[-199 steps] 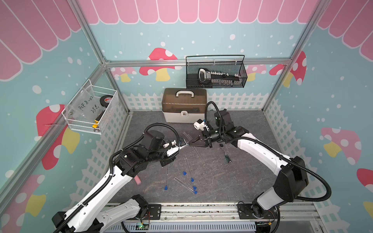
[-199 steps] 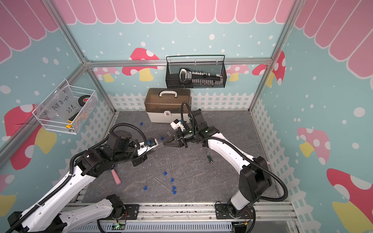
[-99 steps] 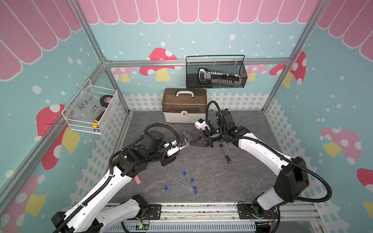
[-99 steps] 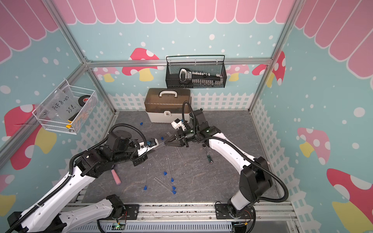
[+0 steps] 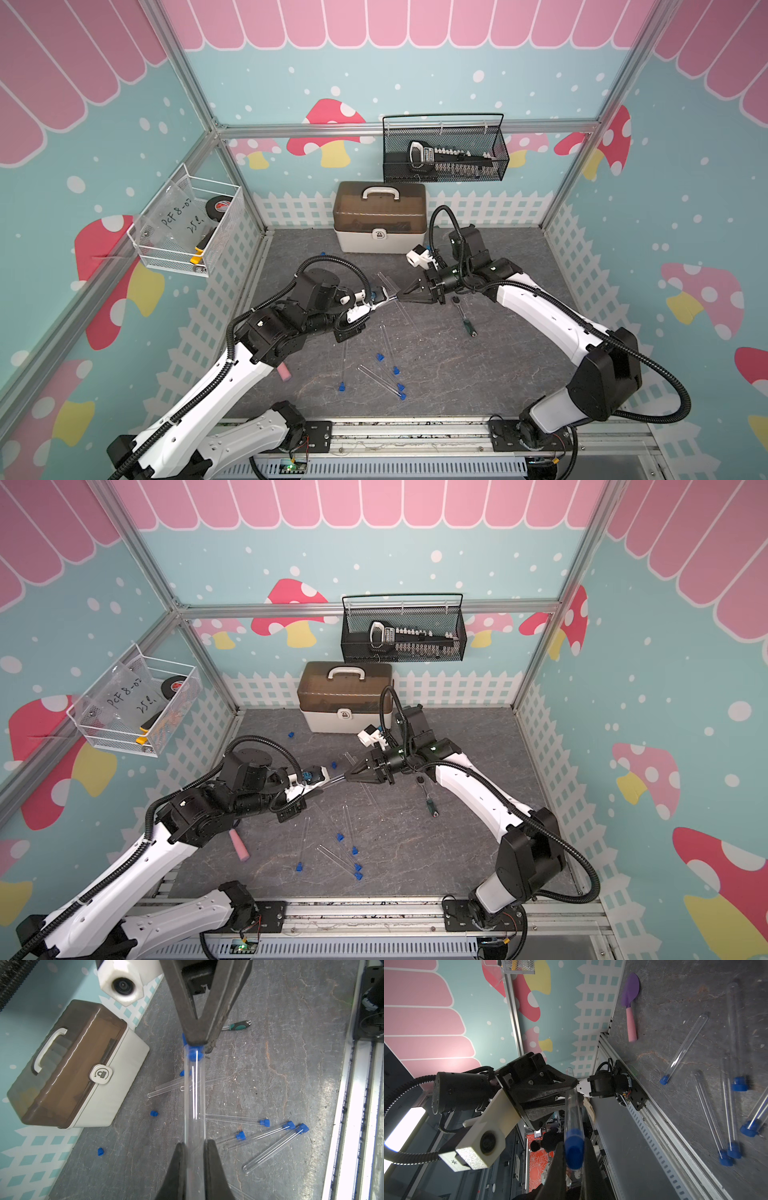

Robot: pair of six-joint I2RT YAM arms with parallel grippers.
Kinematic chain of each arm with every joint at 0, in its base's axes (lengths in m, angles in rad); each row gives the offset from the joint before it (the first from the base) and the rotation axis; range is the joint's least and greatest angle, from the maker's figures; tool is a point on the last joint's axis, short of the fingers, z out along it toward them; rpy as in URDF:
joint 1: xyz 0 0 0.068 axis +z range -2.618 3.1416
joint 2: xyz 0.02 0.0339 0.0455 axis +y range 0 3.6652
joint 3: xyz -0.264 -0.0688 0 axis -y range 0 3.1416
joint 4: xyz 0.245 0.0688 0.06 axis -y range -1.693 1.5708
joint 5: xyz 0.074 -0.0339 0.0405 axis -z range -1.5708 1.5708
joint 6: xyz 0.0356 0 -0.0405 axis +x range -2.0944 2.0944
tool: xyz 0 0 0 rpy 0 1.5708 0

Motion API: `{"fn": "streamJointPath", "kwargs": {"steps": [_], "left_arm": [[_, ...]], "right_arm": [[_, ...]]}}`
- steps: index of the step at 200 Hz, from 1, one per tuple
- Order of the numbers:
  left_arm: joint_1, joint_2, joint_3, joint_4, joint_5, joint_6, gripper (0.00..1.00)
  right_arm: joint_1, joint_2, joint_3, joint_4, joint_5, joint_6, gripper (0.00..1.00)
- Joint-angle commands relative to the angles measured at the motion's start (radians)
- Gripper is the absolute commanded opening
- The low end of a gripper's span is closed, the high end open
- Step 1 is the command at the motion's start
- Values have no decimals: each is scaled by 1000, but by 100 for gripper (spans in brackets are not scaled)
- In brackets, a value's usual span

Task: Remove stoppers from test tubes
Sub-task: Open the stopper on the test tube.

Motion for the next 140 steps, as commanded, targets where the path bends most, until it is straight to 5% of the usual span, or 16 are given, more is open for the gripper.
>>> {"fn": "streamJointPath", "kwargs": {"steps": [1, 28, 64, 98, 140], "left_arm": [[8, -51, -19, -160, -24, 31, 0], [8, -54, -22, -160, -20, 29, 0], [7, -65, -33, -160, -26, 31, 0], [8, -69, -36, -163, -28, 31, 0], [8, -78, -45, -167, -29, 33, 0]], "right_arm": [[-60, -16, 62, -160, 93, -155, 0], [-59, -9, 97, -241, 90, -234, 0], [-60, -60, -10, 165, -13, 65, 0], [-61, -64, -10, 188, -19, 92, 0], [-86, -87, -109, 545, -25, 380, 0]]}}
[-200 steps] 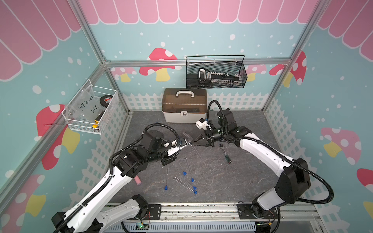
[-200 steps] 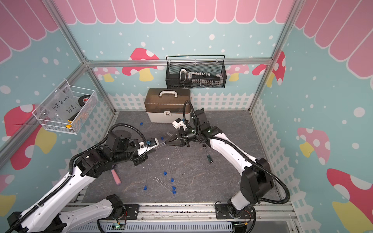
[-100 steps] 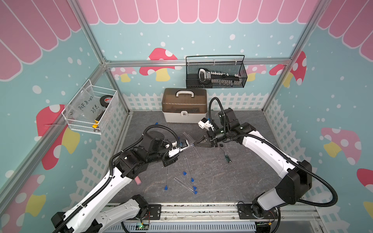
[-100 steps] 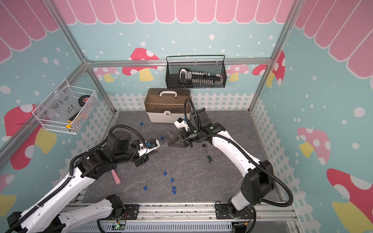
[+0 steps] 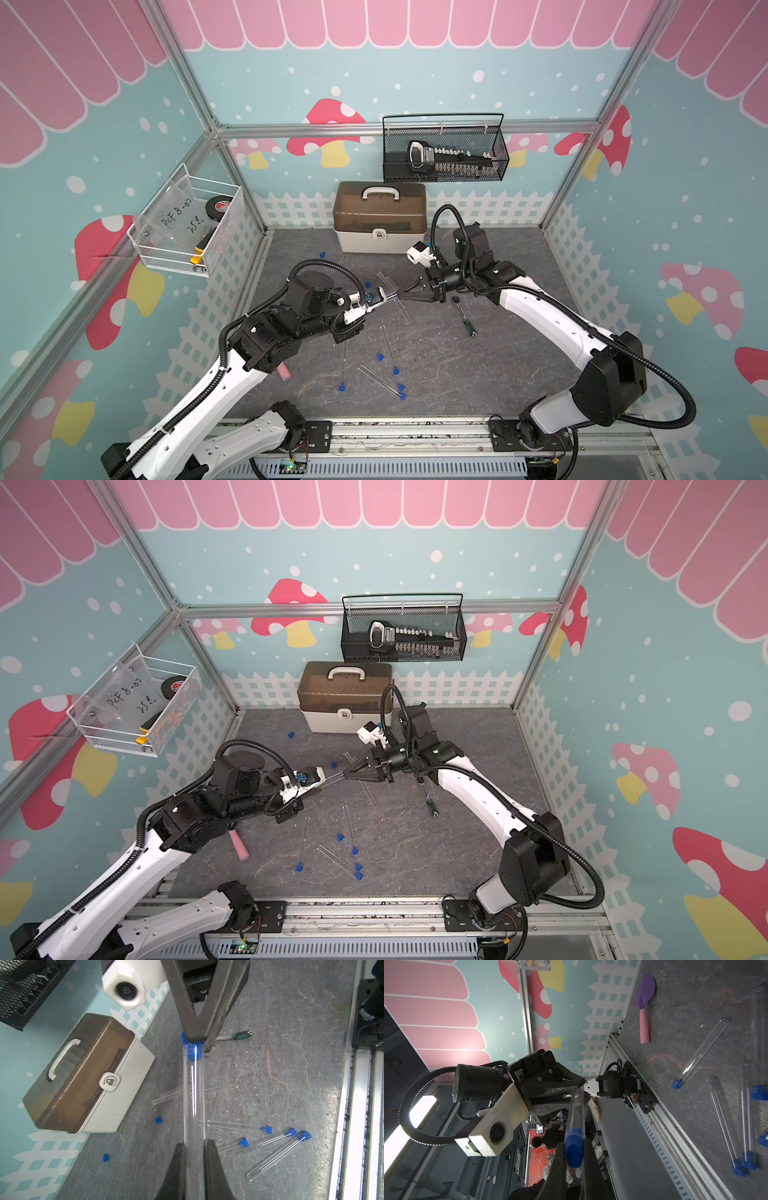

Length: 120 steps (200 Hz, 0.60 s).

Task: Remove stoppers from test tubes
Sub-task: Open the stopper on the test tube.

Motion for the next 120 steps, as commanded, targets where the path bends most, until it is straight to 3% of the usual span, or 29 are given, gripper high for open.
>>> {"fn": "streamJointPath", "kwargs": {"steps": [1, 17, 120], "left_arm": [[10, -35, -31, -204, -29, 31, 0], [12, -42, -35, -205, -30, 31, 0], [12, -55, -24, -221, -42, 42, 0]], "right_arm": [[-83, -47, -34, 299, 31, 202, 0], [-91, -45, -76, 462, 40, 323, 0], [-92, -50, -81, 495, 49, 355, 0]]}}
